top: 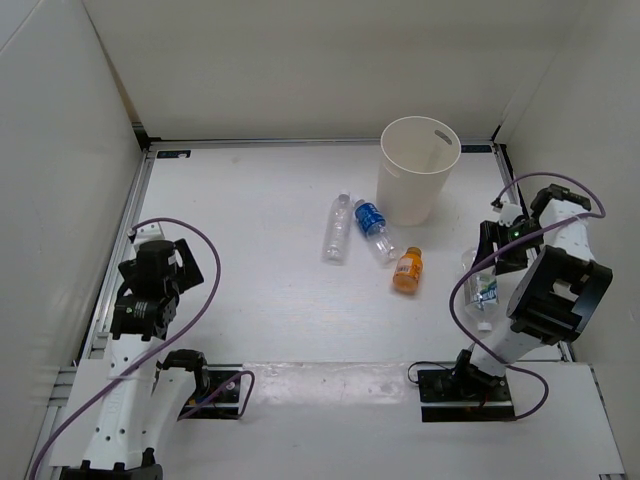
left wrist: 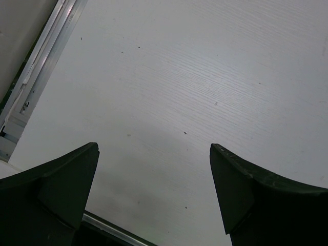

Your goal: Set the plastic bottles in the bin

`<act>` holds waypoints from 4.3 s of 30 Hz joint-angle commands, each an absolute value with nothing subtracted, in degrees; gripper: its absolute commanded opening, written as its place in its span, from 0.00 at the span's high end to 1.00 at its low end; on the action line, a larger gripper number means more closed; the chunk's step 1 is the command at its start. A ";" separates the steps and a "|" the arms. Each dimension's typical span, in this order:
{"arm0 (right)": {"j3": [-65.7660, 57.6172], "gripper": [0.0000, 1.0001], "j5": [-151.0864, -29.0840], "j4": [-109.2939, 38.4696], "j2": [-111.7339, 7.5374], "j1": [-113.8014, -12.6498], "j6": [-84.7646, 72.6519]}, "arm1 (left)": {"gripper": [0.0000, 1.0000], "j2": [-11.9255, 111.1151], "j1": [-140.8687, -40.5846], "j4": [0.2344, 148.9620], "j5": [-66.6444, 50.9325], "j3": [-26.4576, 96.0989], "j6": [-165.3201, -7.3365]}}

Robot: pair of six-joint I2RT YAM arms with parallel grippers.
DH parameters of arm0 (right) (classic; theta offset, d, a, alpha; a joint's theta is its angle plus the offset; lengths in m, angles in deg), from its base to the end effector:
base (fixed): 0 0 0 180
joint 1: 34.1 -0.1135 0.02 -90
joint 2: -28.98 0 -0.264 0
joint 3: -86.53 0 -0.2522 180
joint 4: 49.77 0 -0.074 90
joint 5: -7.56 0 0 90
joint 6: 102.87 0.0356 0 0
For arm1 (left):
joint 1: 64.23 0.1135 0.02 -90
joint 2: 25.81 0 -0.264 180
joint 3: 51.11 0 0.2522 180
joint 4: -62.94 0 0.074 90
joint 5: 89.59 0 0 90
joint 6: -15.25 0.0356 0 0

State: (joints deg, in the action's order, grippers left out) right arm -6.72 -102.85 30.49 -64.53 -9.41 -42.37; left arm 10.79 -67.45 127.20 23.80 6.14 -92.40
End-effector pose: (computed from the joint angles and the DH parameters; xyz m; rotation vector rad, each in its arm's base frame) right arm 0.2707 -0.1108 0.2401 -0.1354 2.8994 0.4308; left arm 0.1219 0.0073 0.2863 -0.4834 2.2202 0.2851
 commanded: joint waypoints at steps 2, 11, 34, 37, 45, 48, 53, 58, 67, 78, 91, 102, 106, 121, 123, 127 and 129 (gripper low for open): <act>-3.68 1.00 -106.17 34.48 -62.25 -9.49 -45.47 | 0.00 11.19 -67.57 125.04 23.78 5.63 -92.15; 3.34 1.00 -108.20 36.94 -61.63 -8.70 -46.97 | 0.00 15.76 -67.57 123.73 24.22 6.51 -90.22; 33.29 1.00 -116.38 -34.17 -68.82 -26.80 -4.07 | 0.00 20.68 -68.27 123.54 20.36 14.33 -89.42; 37.08 1.00 -114.88 -37.92 -73.66 -29.09 -2.24 | 0.00 21.47 -68.62 124.16 20.44 15.73 -90.04; 37.72 1.00 -115.31 -31.71 -79.92 -31.46 -4.51 | 0.00 23.05 -69.50 123.20 20.97 17.93 -91.89; 32.90 0.97 -115.67 -30.04 -78.08 -31.99 -6.62 | 0.00 24.37 -69.41 122.23 21.06 19.51 -91.89; 28.58 0.82 -115.23 -25.38 -76.14 -32.95 -11.46 | 0.00 29.55 -69.50 124.59 19.31 24.25 -91.45; 27.96 0.41 -114.44 -20.20 -75.17 -33.22 -12.61 | 0.00 31.58 -69.50 126.27 15.18 25.41 -91.80; 34.10 0.10 -108.46 -16.61 -71.56 -32.43 -19.46 | 0.00 27.63 -69.24 124.07 16.66 22.24 -93.55; 33.06 0.10 -125.16 -17.21 -62.28 -22.41 -11.71 | 0.00 21.74 -68.89 124.08 21.49 19.61 -93.03; 9.96 0.10 -136.03 27.17 -44.59 -18.73 -49.66 | 0.00 18.93 -67.39 125.21 22.73 16.62 -94.79; -2.96 0.10 -132.11 37.91 -39.84 -17.57 -62.35 | 0.00 16.64 -67.30 125.48 25.53 11.61 -93.64; -8.77 0.10 -124.22 31.26 -38.53 -20.82 -56.74 | 0.00 15.94 -67.30 125.31 27.03 9.24 -93.82; -27.50 0.10 -105.65 10.58 -33.41 -32.42 -40.03 | 0.00 5.22 -67.30 122.23 25.81 0.10 -92.94; -26.71 0.10 -103.02 10.58 -35.34 -33.91 -38.89 | 0.00 4.52 -67.30 121.62 24.93 -0.43 -92.51; -25.75 0.10 -101.08 10.49 -39.46 -35.59 -37.75 | 0.00 5.48 -67.30 121.26 24.23 -0.35 -92.24; -25.57 0.10 -101.16 9.96 -40.71 -35.24 -37.57 | 0.00 5.91 -67.22 121.26 23.96 -0.35 -92.24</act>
